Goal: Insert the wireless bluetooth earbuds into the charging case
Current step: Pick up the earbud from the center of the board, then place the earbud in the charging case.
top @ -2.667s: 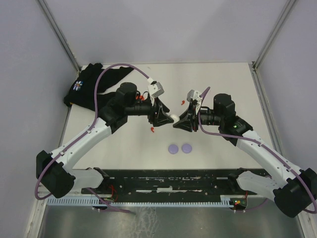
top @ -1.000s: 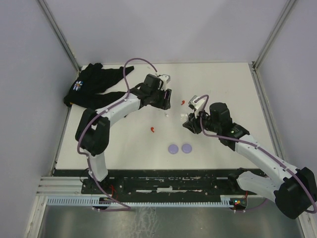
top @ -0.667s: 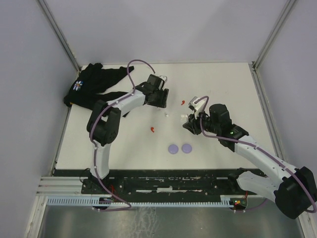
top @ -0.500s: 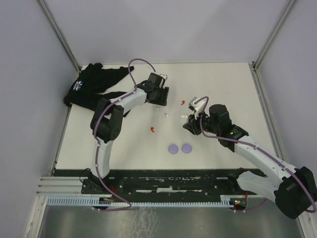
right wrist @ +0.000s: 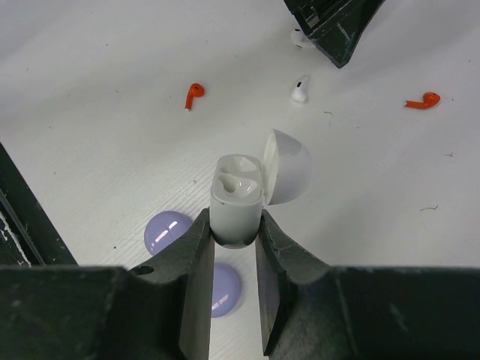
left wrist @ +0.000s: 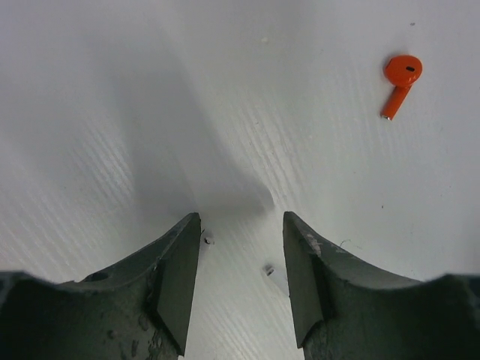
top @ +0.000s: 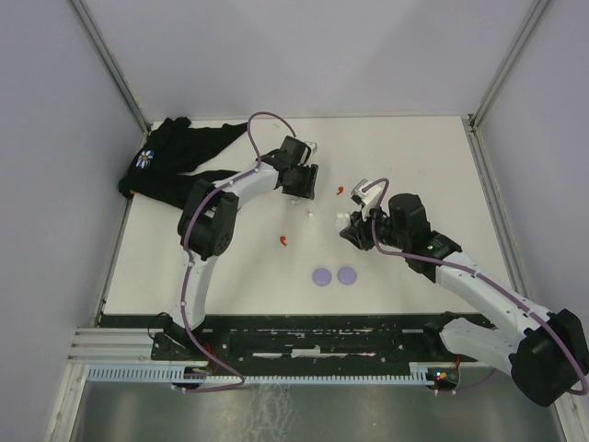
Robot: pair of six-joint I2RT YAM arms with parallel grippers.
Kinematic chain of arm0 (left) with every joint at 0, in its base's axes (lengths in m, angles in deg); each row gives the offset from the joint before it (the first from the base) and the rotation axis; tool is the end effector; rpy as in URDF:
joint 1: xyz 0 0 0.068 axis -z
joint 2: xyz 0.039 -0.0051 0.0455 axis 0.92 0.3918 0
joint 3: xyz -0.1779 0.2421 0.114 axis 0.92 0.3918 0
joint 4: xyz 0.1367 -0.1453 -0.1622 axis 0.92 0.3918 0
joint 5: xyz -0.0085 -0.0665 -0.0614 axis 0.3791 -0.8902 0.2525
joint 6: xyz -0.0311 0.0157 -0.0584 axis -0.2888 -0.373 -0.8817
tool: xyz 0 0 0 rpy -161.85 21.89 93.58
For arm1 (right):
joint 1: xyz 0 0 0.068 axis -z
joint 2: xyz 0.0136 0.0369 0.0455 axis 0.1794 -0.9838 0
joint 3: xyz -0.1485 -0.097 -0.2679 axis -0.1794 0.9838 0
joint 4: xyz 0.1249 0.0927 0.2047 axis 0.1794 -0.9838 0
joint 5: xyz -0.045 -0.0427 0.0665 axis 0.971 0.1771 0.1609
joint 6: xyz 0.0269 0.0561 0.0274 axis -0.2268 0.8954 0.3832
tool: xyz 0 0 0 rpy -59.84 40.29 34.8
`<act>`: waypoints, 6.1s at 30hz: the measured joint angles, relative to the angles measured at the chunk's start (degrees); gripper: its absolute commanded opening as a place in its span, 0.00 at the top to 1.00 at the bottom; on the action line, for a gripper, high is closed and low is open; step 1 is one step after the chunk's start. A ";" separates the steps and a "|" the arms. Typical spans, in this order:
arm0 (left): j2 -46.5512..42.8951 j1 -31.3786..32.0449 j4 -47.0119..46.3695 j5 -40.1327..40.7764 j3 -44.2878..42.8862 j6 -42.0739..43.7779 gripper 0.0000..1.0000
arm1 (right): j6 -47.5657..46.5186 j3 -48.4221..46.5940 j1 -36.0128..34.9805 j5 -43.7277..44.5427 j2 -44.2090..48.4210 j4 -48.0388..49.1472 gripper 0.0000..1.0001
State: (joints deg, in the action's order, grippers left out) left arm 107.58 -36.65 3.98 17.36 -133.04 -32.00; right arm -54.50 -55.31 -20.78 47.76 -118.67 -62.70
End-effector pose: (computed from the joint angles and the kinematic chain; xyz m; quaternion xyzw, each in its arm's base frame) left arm 0.4555 -0.2736 0.1883 0.1682 0.9342 -0.1657 0.2675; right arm 0.1798 0.1297 0.2961 -0.3104 0.7851 0.2765 0.4592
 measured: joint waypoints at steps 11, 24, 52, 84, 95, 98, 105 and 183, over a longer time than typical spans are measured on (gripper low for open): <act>-5.03 0.07 2.14 -3.10 7.41 1.81 0.54 | 1.62 0.00 0.00 0.00 0.02 0.11 0.98; -11.13 0.07 7.10 0.39 9.73 2.40 0.51 | 2.99 0.00 0.00 -0.02 0.04 0.46 0.98; 0.83 0.07 14.71 9.75 -4.96 2.34 0.61 | 3.15 0.00 0.00 0.22 0.02 1.18 0.98; -34.45 0.07 -2.86 4.24 21.90 2.36 0.89 | 2.54 0.00 0.00 -6.75 0.15 8.57 0.98; -61.53 0.07 -28.30 -9.73 43.06 2.69 0.90 | 2.54 -2.03 -0.39 -11.15 0.52 13.46 0.98; -65.53 0.09 -35.60 -13.33 46.84 2.84 0.89 | 2.49 -2.36 -0.85 -11.76 0.52 15.34 0.98; -69.22 0.59 -50.38 -22.32 52.87 5.77 0.89 | 2.05 -2.99 -2.67 -12.81 -0.48 20.63 0.98; -71.52 8.11 -64.63 -27.17 60.81 26.01 0.87 | 0.83 -2.97 -7.52 -12.94 -0.50 31.67 0.98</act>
State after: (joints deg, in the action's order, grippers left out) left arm 36.06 -28.54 -60.66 -9.81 -72.23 -5.99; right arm -53.67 -58.28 -28.30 34.82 -119.18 -31.03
